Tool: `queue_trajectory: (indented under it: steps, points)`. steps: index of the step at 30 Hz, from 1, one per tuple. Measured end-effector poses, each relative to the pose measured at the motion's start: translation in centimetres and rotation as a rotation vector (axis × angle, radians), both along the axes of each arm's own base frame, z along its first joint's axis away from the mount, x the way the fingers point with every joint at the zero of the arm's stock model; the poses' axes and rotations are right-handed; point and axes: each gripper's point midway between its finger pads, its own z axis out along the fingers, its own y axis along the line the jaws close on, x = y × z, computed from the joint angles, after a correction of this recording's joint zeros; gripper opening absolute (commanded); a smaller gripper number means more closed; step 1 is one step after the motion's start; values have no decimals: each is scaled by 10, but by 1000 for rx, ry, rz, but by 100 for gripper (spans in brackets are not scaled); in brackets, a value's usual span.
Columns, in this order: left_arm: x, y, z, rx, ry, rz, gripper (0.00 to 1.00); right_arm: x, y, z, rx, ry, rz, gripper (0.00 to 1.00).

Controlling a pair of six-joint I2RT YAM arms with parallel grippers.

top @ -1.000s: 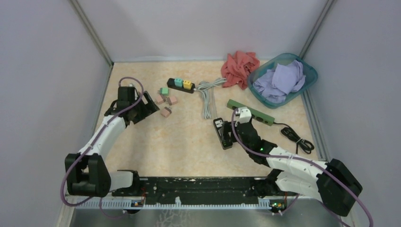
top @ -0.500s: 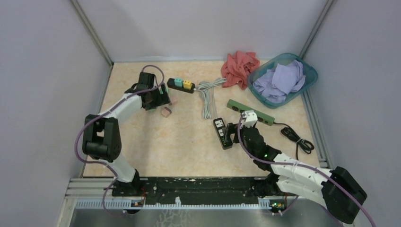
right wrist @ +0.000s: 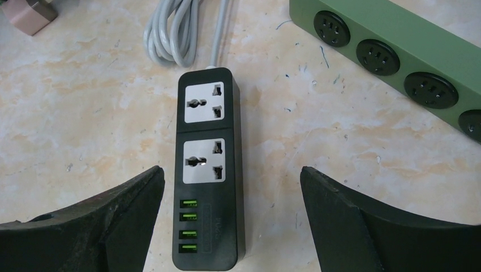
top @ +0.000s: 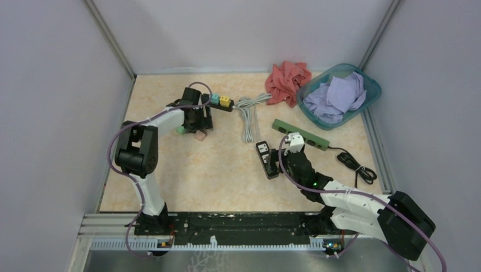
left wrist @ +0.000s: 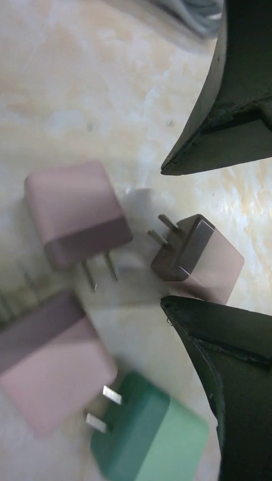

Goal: Insert the plug
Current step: Pick up the plug from the center of the board.

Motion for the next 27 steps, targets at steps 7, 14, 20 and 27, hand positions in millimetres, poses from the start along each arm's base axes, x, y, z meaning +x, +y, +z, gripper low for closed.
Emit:
queue_trajectory:
  steps: [7, 14, 20, 27]
  points:
    - [-16, -29, -2, -10, 16, -56, 80, 2, 6, -2, -13, 19, 19, 89]
    - [-26, -34, -3, 18, 35, -44, 78, 1, 7, -8, -24, 35, 27, 89]
    - [-23, -28, -6, 61, 61, -9, 74, 2, 10, -10, -34, 48, 32, 89]
    - [-12, -25, -7, 91, 56, 8, 62, 3, 11, -8, -31, 45, 32, 89]
